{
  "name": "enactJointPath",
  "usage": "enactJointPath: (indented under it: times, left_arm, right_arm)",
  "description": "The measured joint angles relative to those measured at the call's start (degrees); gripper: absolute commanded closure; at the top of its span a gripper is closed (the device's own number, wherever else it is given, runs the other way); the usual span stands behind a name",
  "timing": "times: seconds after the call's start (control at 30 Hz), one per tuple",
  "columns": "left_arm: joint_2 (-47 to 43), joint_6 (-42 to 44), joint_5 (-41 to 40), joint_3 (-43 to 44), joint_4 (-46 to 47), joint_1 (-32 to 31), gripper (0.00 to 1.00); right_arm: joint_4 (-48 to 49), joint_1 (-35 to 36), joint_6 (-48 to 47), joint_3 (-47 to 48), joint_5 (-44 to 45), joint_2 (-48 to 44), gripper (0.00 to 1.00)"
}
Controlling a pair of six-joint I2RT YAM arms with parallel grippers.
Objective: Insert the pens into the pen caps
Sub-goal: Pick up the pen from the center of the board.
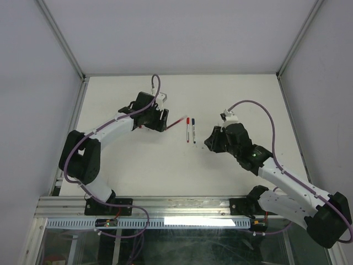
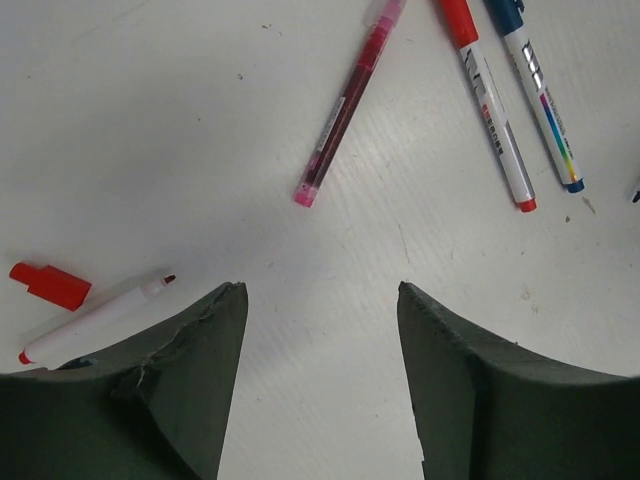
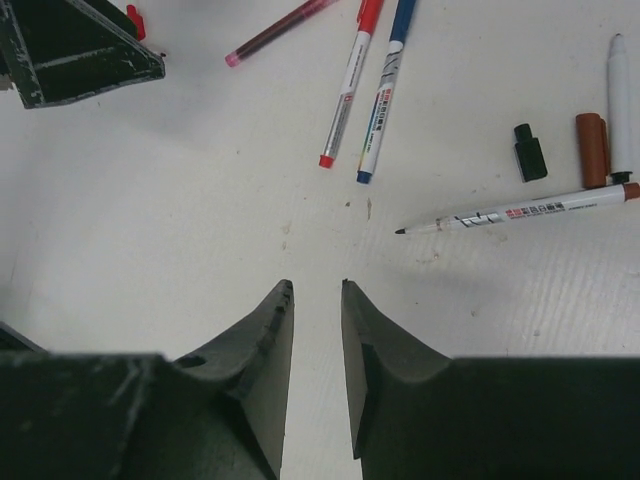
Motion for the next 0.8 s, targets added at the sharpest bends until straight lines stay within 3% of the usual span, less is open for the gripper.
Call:
enactJointPath:
  times: [0.2, 0.43, 0.6, 0.8]
  left_arm:
    - [3.8, 0.0, 0.5, 4.1, -1.6, -3.5, 0.36]
    - [6.2, -0.2, 1.0, 9.2, 1.2, -16.4, 0.36]
    - [12.4, -0.2, 3.2, 13.2, 4.3, -22.3, 0.35]
    - [20.7, 0.3, 4.2, 17.7, 5.1, -24.0, 0.35]
  right_arm:
    - [-4.8, -0.4, 5.7, -0.2, 7.5, -3.6, 0.72]
    - [-11.8, -6.6, 10.5, -0.1, 12.0, -4.0, 0.71]
    - [-14.4, -15.2, 12.3, 0.9, 9.8, -6.5, 0.71]
    - [-14.9, -25.4, 13.0, 0.9, 1.3, -8.3, 0.71]
